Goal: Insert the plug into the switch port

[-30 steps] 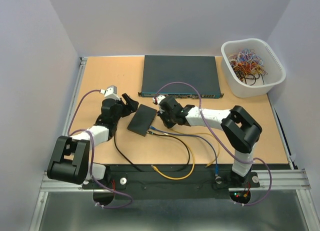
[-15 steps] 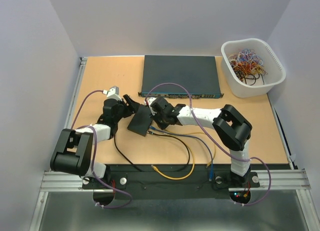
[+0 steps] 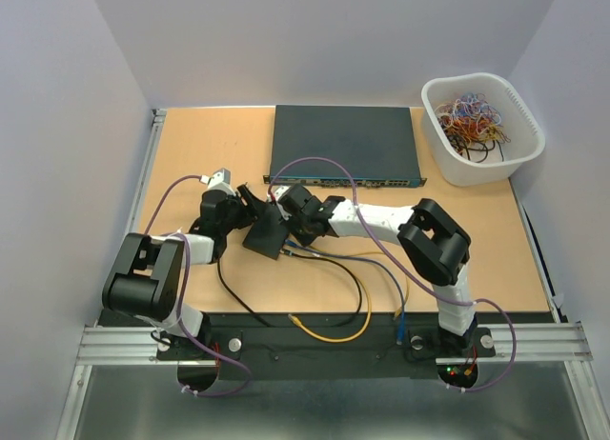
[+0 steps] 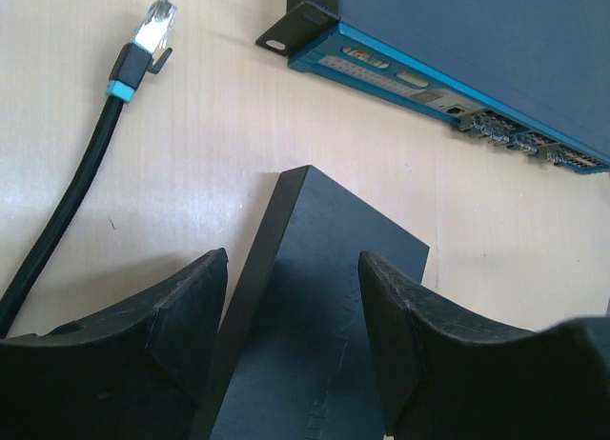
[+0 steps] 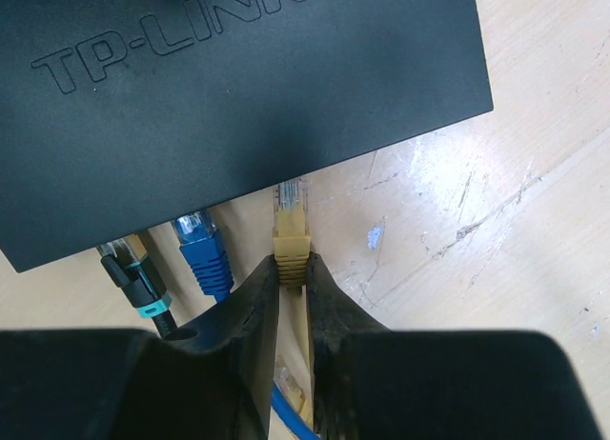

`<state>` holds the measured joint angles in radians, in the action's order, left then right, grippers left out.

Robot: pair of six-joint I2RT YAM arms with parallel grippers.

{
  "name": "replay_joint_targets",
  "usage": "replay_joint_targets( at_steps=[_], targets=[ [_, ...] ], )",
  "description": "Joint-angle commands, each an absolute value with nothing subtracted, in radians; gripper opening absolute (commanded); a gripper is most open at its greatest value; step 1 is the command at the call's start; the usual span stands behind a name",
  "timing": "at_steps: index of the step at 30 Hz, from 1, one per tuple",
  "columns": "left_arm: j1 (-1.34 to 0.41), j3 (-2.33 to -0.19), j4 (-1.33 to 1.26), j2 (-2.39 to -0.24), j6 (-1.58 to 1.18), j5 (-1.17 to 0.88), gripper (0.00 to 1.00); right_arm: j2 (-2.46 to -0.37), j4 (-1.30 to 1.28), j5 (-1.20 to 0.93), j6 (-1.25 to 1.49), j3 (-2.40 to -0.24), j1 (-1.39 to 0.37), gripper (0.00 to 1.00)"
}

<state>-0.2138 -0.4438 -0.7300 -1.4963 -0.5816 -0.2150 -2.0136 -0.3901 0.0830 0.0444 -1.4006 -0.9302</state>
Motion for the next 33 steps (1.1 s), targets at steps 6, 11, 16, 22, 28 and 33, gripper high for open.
replay_joint_targets(
  at_steps=[6,11,16,22,28,33],
  targets=[
    [-0.239,-0.457,-0.752,-1.493,-0.598,-0.210,0.67,-2.040,-0.429,0.092,0.028,-1.482,-0.966,0.00],
    [-0.265,-0.460,-0.741,-1.514,-0.606,-0.190,0.67,-2.048,-0.440,0.091,0.031,-1.505,-0.979,0.01],
    [-0.287,-0.459,-0.732,-1.535,-0.617,-0.173,0.67,-2.049,-0.445,0.104,0.032,-1.520,-0.985,0.00],
    [-0.295,-0.446,-0.732,-1.560,-0.624,-0.173,0.67,-2.066,-0.445,0.123,0.025,-1.528,-0.985,0.00],
    [-0.308,-0.433,-0.744,-1.577,-0.627,-0.172,0.67,-2.083,-0.443,0.143,0.011,-1.552,-0.985,0.00],
    [-0.325,-0.425,-0.753,-1.585,-0.629,-0.166,0.66,-2.079,-0.440,0.140,-0.038,-1.592,-0.983,0.00]
  ],
)
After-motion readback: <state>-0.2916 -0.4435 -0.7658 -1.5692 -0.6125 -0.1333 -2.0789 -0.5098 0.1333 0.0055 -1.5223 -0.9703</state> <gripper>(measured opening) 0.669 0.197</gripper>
